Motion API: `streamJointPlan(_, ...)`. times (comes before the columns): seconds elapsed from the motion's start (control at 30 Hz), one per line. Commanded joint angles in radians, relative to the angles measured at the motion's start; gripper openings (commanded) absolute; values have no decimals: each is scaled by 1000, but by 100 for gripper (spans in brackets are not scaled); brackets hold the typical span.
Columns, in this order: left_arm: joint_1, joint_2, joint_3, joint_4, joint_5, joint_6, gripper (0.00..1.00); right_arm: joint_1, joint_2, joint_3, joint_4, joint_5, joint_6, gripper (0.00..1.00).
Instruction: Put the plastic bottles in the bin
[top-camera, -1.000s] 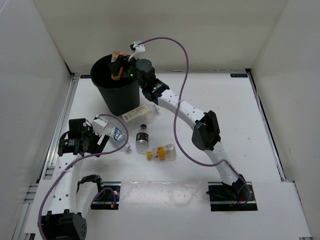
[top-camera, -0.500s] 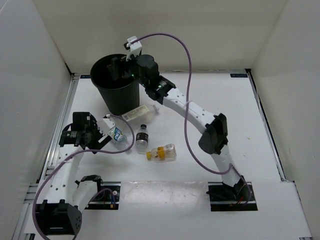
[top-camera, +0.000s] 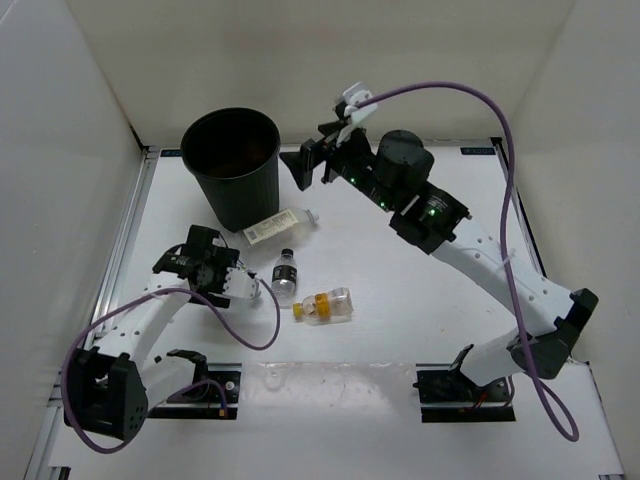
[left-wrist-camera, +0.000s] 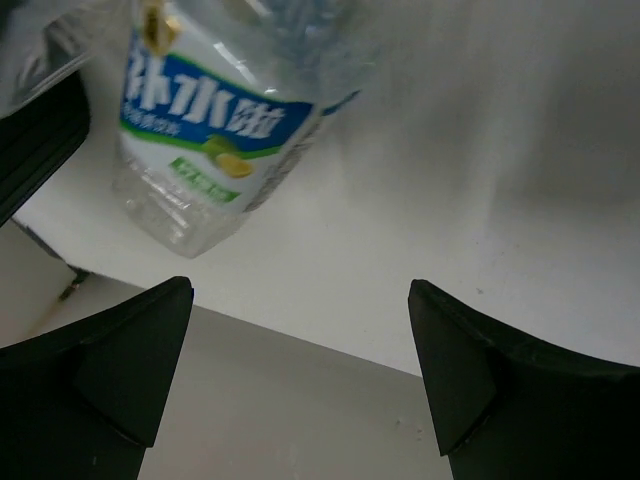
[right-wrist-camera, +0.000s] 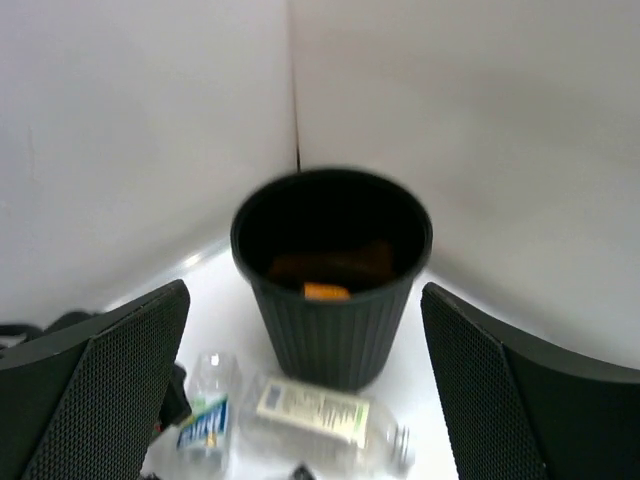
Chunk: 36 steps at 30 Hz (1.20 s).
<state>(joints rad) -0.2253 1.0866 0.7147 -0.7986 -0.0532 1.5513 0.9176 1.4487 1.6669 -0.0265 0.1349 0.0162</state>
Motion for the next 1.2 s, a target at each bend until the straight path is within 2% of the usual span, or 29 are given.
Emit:
streamJointPlan(0.0,4,10,15,104,15,170,100,1,-43,-107,-76,20,11,100)
streamJointPlan(0.07,4,77,69,104,68,115,100,1,-92,-185,-85,11,51,100)
streamJointPlan(0.17,-5,160,149,104,69,12,100,1,-154,-290,-95,11,91,100)
streamJointPlan(0.3,-5,199,140,104,43,-2,100,1,-212,-390,-131,38,105,100)
streamJointPlan(0.5,-16,254,88,104,-17,30,100,1,-255,-438,-205,74,114,100)
streamJointPlan(0.6,-16,298,88,104,-42,6,100,1,-266,-449,-205,95,125,100)
streamJointPlan(0.77,-25,369,158,104,12,-112,100,1,-266,-458,-205,95,136,100)
streamJointPlan(0.9,-25,392,180,81,-3,-152,71,1,-266,-467,-214,95,146,100)
streamJointPlan(0.93,-25,392,166,70,-4,-152,60,1,-266,-476,-214,95,146,100)
streamJointPlan(1.03,-25,362,140,36,-13,-163,44,1,-266,-476,-214,95,146,100)
streamJointPlan(1.13,-25,339,170,-17,-2,-204,39,1,-255,-466,-224,95,146,100)
streamJointPlan(1.17,-25,338,213,-74,-2,-242,33,1,-255,-466,-224,95,146,100)
